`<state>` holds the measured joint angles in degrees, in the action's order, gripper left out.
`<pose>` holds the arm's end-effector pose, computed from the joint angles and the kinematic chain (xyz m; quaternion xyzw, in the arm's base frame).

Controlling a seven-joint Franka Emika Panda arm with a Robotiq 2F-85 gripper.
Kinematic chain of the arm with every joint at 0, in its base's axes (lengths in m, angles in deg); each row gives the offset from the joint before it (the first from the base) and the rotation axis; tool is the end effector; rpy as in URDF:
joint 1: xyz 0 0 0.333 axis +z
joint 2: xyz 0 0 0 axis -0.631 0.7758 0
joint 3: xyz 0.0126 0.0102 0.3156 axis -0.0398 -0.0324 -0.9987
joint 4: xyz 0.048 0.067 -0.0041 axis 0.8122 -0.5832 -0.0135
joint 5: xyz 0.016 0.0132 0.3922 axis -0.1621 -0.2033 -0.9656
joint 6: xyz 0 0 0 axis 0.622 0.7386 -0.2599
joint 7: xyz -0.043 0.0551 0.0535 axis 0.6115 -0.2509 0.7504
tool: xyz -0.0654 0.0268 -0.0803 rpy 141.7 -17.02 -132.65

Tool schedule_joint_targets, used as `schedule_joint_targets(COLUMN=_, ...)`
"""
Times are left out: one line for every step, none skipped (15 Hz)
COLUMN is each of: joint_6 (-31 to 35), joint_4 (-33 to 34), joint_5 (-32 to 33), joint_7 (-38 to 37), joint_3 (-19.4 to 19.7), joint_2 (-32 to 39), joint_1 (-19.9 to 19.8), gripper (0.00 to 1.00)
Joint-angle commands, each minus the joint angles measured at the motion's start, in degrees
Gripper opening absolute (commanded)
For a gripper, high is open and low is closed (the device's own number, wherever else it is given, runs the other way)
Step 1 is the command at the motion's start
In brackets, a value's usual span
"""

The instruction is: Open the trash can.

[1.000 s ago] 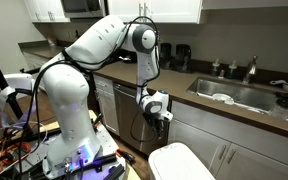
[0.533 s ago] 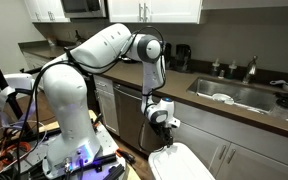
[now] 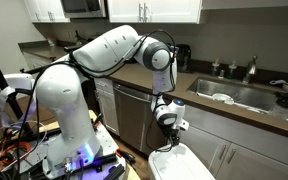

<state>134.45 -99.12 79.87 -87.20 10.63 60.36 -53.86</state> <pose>0.5162 -0.0935 -0.0803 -0.9860 0.1616 0.0035 0.0413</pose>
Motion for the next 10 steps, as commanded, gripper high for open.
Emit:
schedule_joint_targets(joint_6=-4.9, joint_4=1.3, joint_5=0.1, joint_7=3.0, joint_3=-3.6, joint_2=0.0, joint_1=-3.8, gripper=1.0)
schedule_joint_targets(joint_6=-5.7, joint_4=1.5, joint_5=-0.2, joint_7=2.9, joint_3=-3.8, joint_2=0.1, joint_1=-3.6, gripper=1.0)
schedule_joint_targets(joint_6=-6.5, joint_4=1.7, joint_5=-0.5, joint_7=2.9, joint_3=-4.2, joint_2=0.2, joint_1=-3.8, gripper=1.0)
schedule_joint_targets(joint_6=-6.7, joint_4=1.4, joint_5=-0.7, joint_7=2.7, joint_3=-4.2, joint_2=0.1, joint_1=-3.4, gripper=1.0)
schedule_joint_targets(joint_6=-6.9, joint_4=1.5, joint_5=-0.9, joint_7=2.4, joint_3=-4.1, joint_2=0.3, joint_1=-3.0, gripper=1.0)
schedule_joint_targets(joint_6=-6.8, joint_4=1.4, joint_5=-1.0, joint_7=2.1, joint_3=-4.0, joint_2=0.5, joint_1=-2.5, gripper=1.0)
schedule_joint_targets(joint_6=-6.9, joint_4=1.6, joint_5=-1.0, joint_7=2.0, joint_3=-4.0, joint_2=0.8, joint_1=-2.2, gripper=1.0)
schedule_joint_targets(joint_6=-7.3, joint_4=2.0, joint_5=-1.0, joint_7=2.0, joint_3=-4.1, joint_2=1.2, joint_1=-2.0, gripper=1.0)
schedule_joint_targets(joint_6=-7.4, joint_4=2.0, joint_5=-1.0, joint_7=2.2, joint_3=-4.4, joint_2=1.5, joint_1=-2.2, gripper=1.0)
schedule_joint_targets(joint_6=-7.7, joint_4=2.3, joint_5=-1.1, joint_7=2.1, joint_3=-4.5, joint_2=1.8, joint_1=-2.1, gripper=1.0)
